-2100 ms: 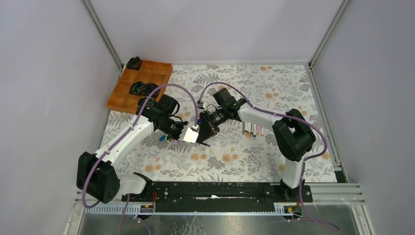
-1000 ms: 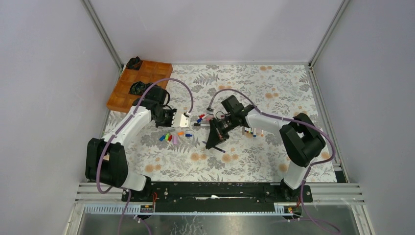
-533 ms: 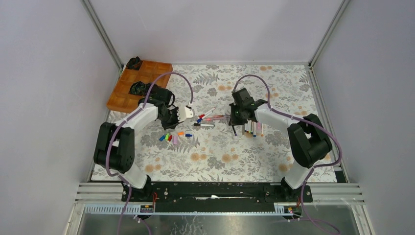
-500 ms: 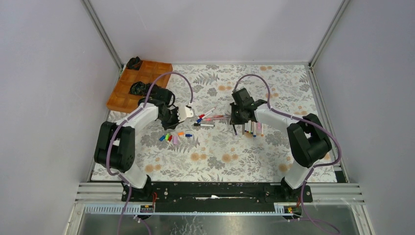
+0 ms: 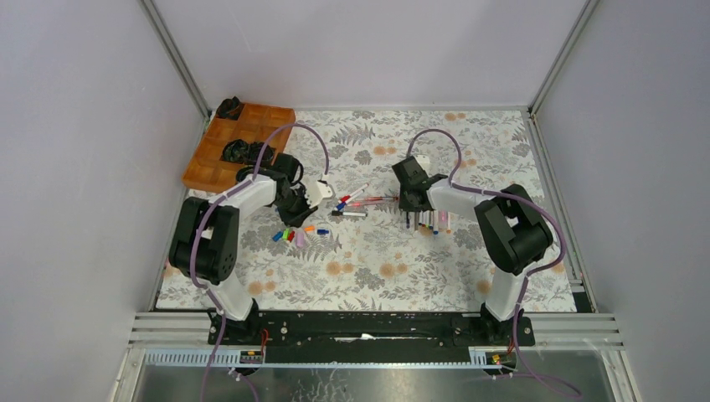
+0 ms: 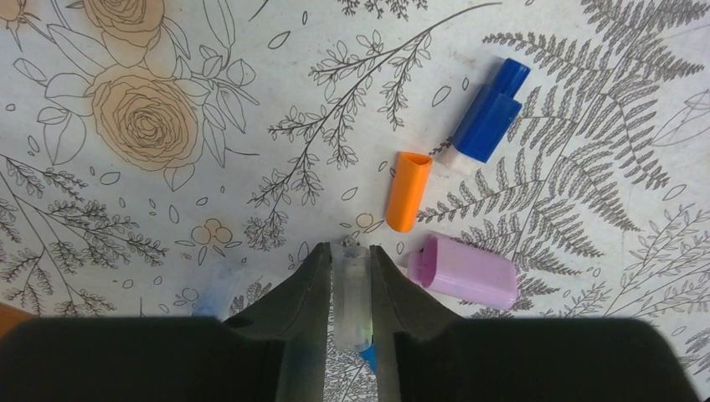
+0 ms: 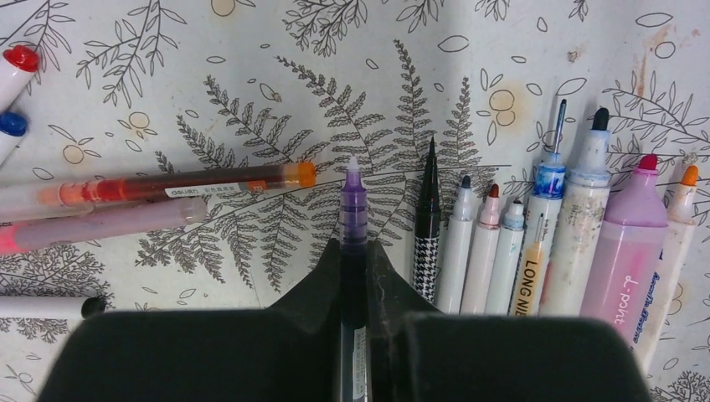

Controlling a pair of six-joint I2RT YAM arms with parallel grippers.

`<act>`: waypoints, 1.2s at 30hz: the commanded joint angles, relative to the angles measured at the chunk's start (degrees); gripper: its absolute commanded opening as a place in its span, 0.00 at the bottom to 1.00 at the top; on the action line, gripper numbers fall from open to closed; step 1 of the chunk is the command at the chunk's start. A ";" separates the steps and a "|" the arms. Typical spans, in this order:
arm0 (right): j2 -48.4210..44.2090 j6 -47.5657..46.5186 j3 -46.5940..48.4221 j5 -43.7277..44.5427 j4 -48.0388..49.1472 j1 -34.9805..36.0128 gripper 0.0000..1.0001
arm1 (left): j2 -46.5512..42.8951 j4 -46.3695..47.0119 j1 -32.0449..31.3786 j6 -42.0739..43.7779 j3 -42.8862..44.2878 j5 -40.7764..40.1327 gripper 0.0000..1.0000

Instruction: Open the pen caps

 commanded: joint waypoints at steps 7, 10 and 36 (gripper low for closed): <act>-0.73 2.24 -3.50 3.94 1.42 0.46 0.22 | -0.57 -3.57 -1.36 -2.16 2.83 -0.49 0.49; -2.64 1.55 -3.59 3.45 1.27 0.38 0.27 | -2.15 -5.84 -1.36 -1.90 4.31 0.60 0.55; 11.01 -31.58 22.63 -31.00 -6.05 1.56 0.48 | -23.16 2.28 1.04 -19.02 16.15 -4.74 0.98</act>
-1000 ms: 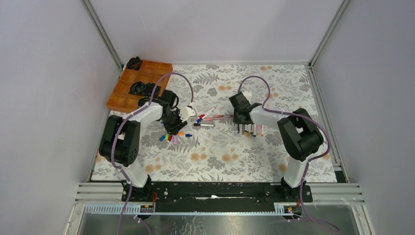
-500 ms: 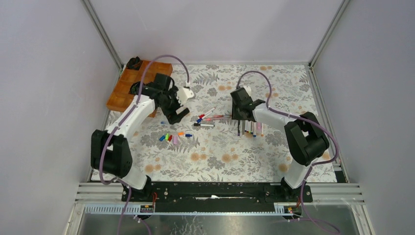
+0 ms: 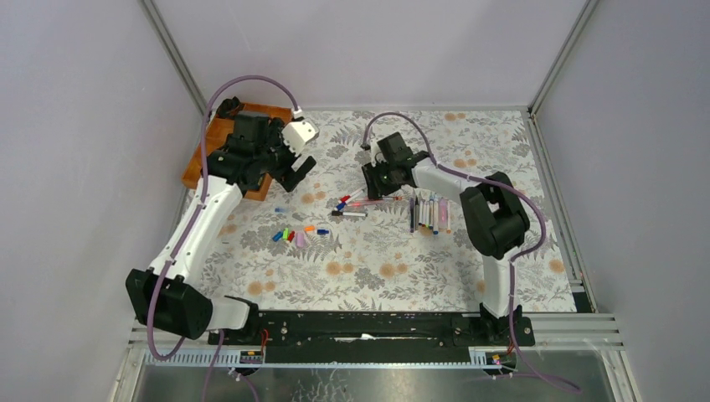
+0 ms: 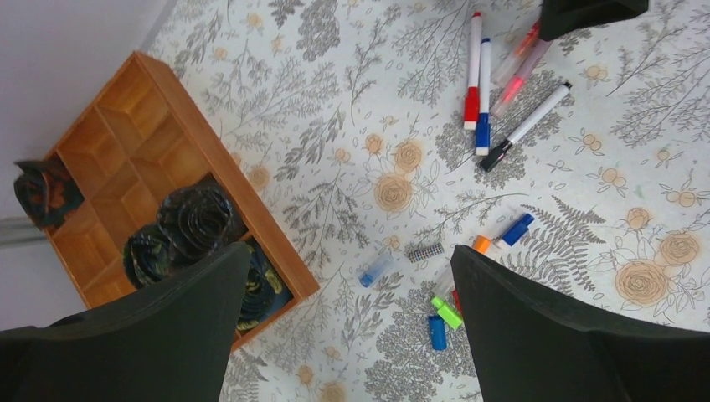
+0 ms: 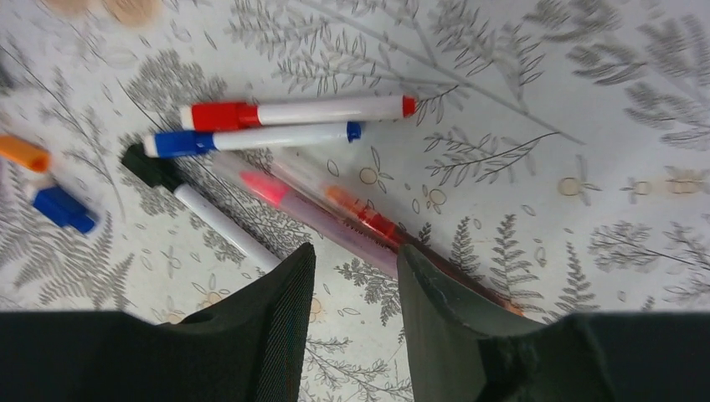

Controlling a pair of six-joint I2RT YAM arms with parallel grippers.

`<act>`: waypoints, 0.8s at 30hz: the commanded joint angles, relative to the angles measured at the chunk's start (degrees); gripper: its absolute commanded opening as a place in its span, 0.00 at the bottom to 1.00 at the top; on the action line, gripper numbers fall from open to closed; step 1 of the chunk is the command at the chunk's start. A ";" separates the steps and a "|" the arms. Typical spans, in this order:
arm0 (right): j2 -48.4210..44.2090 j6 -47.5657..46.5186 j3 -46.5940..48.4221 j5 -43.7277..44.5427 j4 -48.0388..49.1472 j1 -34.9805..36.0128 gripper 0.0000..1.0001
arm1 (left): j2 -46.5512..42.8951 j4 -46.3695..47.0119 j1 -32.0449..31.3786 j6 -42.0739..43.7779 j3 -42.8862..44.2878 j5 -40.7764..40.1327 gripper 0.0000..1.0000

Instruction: Open the pen caps

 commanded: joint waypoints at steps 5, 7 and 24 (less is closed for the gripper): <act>5.44 -6.40 4.20 -3.46 -3.29 2.34 0.47 | -5.10 7.19 1.15 -3.89 -4.45 -0.46 0.98; 5.85 -6.52 4.01 -3.09 -3.23 2.82 0.47 | -4.70 6.29 1.15 -3.64 -4.41 0.29 0.99; 1.66 -6.01 -6.61 1.16 0.44 5.11 0.39 | -2.65 2.60 1.15 -1.14 -4.45 3.53 0.98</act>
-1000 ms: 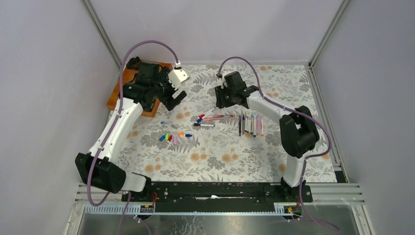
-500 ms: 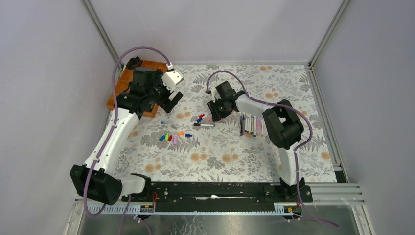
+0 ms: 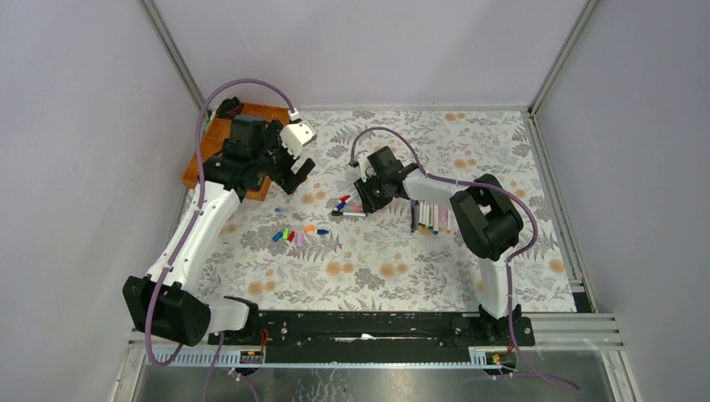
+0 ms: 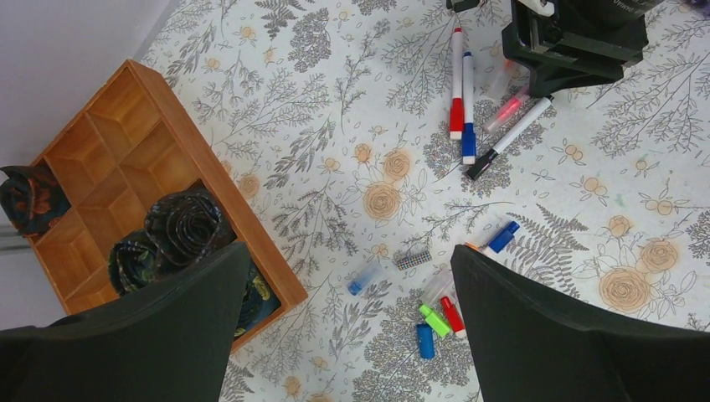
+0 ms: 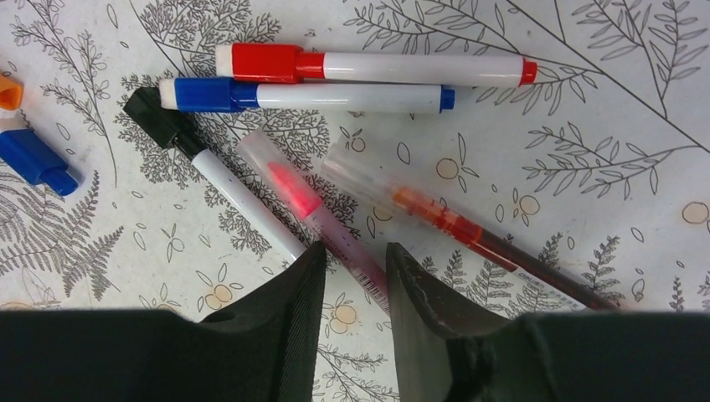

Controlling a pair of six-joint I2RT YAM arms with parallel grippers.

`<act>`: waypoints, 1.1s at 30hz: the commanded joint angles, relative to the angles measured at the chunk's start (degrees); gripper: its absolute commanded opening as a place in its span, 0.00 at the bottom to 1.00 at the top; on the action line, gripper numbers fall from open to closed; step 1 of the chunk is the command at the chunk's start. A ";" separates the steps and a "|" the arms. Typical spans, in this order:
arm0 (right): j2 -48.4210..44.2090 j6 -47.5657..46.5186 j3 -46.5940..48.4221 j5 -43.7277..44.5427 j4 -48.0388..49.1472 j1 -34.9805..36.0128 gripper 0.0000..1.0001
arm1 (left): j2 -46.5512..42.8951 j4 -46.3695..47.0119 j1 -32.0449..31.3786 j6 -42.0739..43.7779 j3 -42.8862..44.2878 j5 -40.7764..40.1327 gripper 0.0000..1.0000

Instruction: Open the pen caps

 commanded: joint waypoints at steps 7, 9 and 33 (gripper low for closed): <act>-4.16 0.61 -7.22 3.56 -0.23 1.09 0.26 | 0.73 -1.93 0.38 1.67 -0.44 3.80 0.98; -5.00 0.71 -7.95 3.61 -0.05 1.11 0.24 | 0.84 -2.20 0.38 1.90 -0.47 4.18 0.98; -20.81 10.29 -8.06 -19.08 -5.36 1.02 0.00 | -1.50 -8.23 -2.18 17.34 -9.88 19.69 0.99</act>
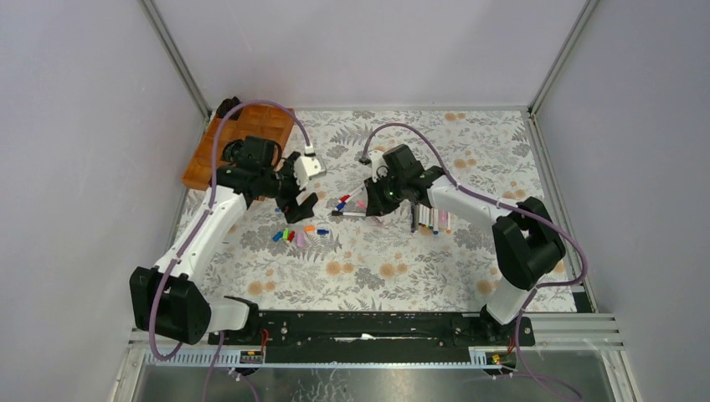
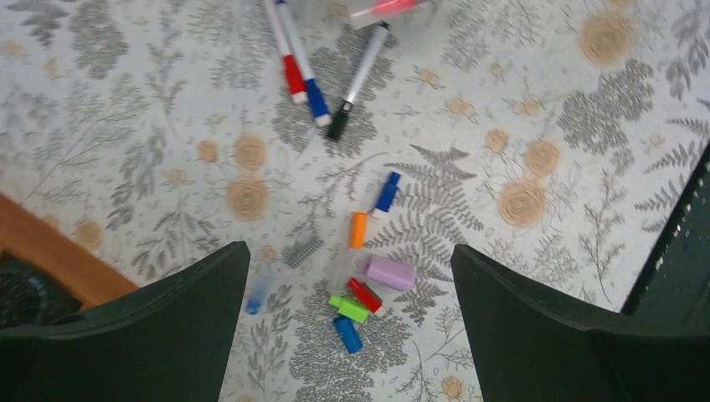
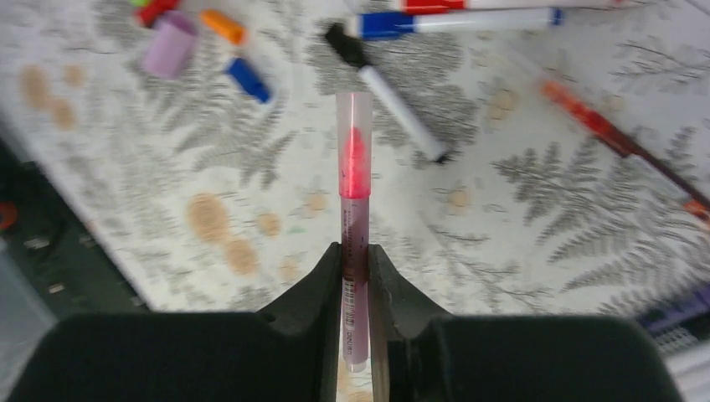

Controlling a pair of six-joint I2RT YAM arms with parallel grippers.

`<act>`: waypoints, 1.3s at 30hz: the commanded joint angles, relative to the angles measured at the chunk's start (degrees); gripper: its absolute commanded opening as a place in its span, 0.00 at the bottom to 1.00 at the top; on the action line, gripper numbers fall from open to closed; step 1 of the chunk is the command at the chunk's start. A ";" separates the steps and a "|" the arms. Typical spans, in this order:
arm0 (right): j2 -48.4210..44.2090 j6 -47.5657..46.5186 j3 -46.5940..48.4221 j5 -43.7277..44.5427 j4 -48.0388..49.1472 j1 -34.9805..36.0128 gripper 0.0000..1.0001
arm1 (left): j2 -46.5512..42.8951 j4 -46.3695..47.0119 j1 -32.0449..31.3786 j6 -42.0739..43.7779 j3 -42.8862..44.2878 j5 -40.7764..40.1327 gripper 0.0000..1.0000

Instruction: Open the pen caps

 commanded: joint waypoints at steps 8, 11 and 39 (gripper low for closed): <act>-3.77 17.30 -1.98 -38.26 4.72 0.88 0.00 | -1.73 0.48 -12.70 11.82 -7.28 -3.66 0.99; -3.00 19.62 -2.83 -43.42 7.37 1.32 0.00 | -0.80 0.35 -16.00 13.27 -7.86 -5.22 0.99; 6.51 23.45 1.35 -49.37 9.87 4.73 0.36 | 0.29 -3.87 -24.84 14.48 -7.51 -9.86 0.01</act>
